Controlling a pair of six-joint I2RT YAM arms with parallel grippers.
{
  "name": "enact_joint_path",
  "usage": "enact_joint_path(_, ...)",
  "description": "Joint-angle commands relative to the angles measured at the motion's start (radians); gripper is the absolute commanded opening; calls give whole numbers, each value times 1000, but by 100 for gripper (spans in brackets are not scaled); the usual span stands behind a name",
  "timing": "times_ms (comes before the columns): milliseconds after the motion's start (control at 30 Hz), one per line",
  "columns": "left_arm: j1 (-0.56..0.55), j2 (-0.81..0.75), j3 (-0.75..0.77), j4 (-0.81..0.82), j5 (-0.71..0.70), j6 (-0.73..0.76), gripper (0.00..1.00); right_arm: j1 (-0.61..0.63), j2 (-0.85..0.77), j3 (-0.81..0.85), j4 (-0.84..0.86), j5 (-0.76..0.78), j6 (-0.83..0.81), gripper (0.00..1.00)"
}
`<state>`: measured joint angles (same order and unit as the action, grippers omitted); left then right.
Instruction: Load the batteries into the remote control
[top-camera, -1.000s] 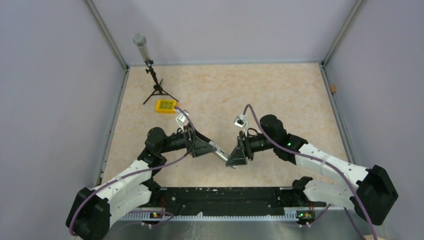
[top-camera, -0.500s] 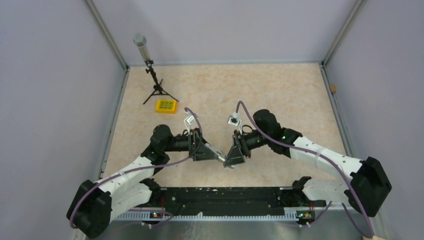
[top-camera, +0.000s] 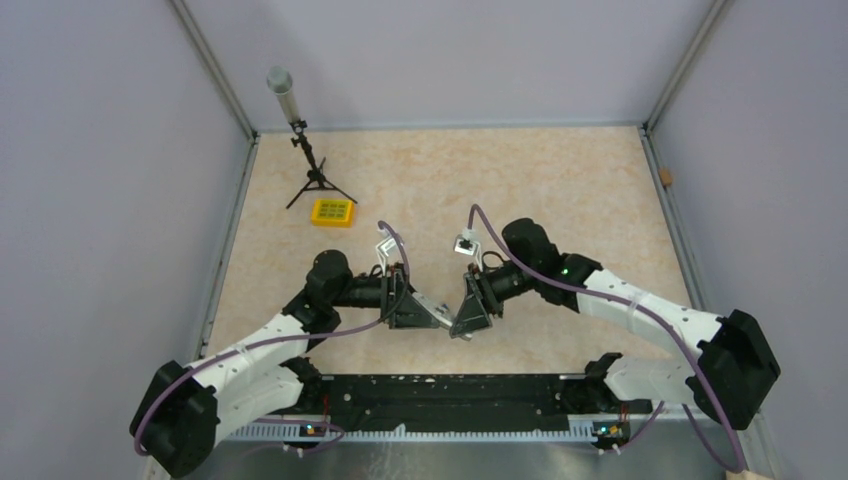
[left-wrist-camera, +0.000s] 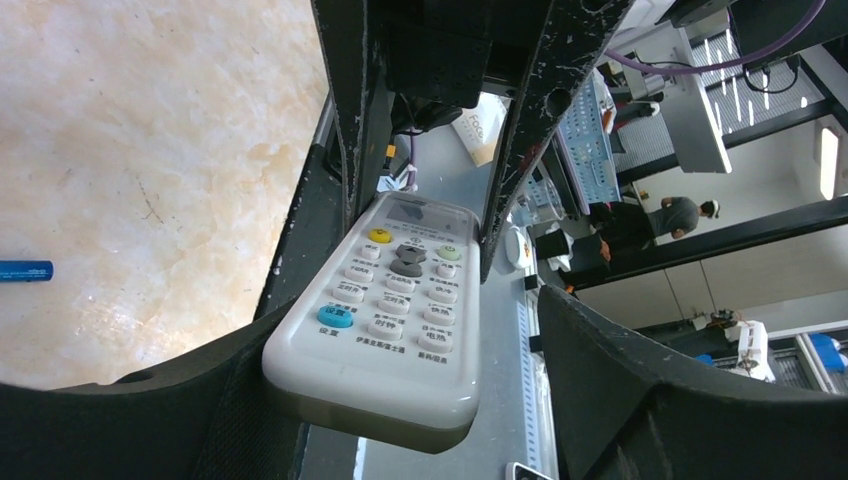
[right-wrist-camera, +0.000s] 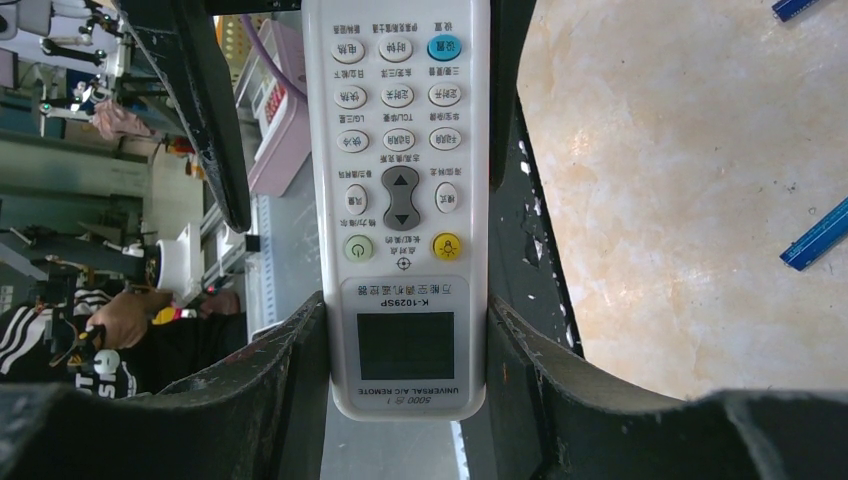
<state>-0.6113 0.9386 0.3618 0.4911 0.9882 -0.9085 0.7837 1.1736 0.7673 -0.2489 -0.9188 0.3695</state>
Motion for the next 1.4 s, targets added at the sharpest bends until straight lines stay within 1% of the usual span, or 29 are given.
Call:
enact_joint_path(0, -13, 4, 45, 14, 15, 32, 78, 7, -6, 45, 13, -23, -16, 0)
enact_joint_path(267, -20, 12, 49, 13, 18, 39, 67, 16, -11, 21, 50, -53, 6, 0)
enact_joint_path(400, -22, 16, 51, 16, 18, 40, 64, 24, -12, 11, 69, -60, 18, 0)
enact_joint_path(433, -23, 18, 50, 16, 18, 42, 62, 24, -12, 8, 73, -60, 21, 0)
enact_joint_path(633, -27, 20, 47, 25, 20, 40, 38, 24, -11, 3, 95, -54, 40, 0)
enact_joint_path(733, -29, 10, 42, 29, 16, 41, 21, 24, -8, 4, 93, -38, 42, 0)
enact_joint_path(767, -28, 7, 42, 27, 11, 42, 10, 23, -7, 4, 92, -32, 43, 0)
enact_joint_path(800, -29, 3, 41, 26, 7, 42, 1, 24, -8, 4, 90, -26, 43, 2)
enact_joint_path(867, -28, -4, 37, 26, -2, 45, 0, 23, -11, 2, 91, -13, 48, 10)
enact_joint_path(900, -28, -9, 34, 26, -6, 47, 0, 23, -14, -1, 91, -6, 51, 16)
enact_joint_path(933, -28, -13, 29, 24, -14, 48, 0, 24, -19, -4, 88, 4, 53, 25)
enact_joint_path(1000, -28, -25, 21, 26, -32, 48, 0, 25, -34, -11, 89, 33, 59, 39)
enact_joint_path(1067, -29, -41, 10, 35, -55, 42, 0, 23, -51, -20, 87, 64, 69, 53)
enact_joint_path(1100, -28, -48, 3, 45, -67, 36, 0, 23, -60, -26, 88, 81, 75, 58)
enact_joint_path(1167, -28, -67, -9, 56, -90, 25, 0, 24, -82, -38, 93, 113, 91, 66)
enact_joint_path(1200, -29, -77, -14, 60, -104, 19, 0, 24, -97, -43, 98, 128, 99, 69)
enact_joint_path(1300, -29, -95, -29, 64, -149, 2, 0, 24, -147, -60, 106, 186, 120, 75)
enact_joint_path(1367, -29, -103, -42, 79, -174, -20, 0, 24, -186, -78, 122, 234, 146, 78)
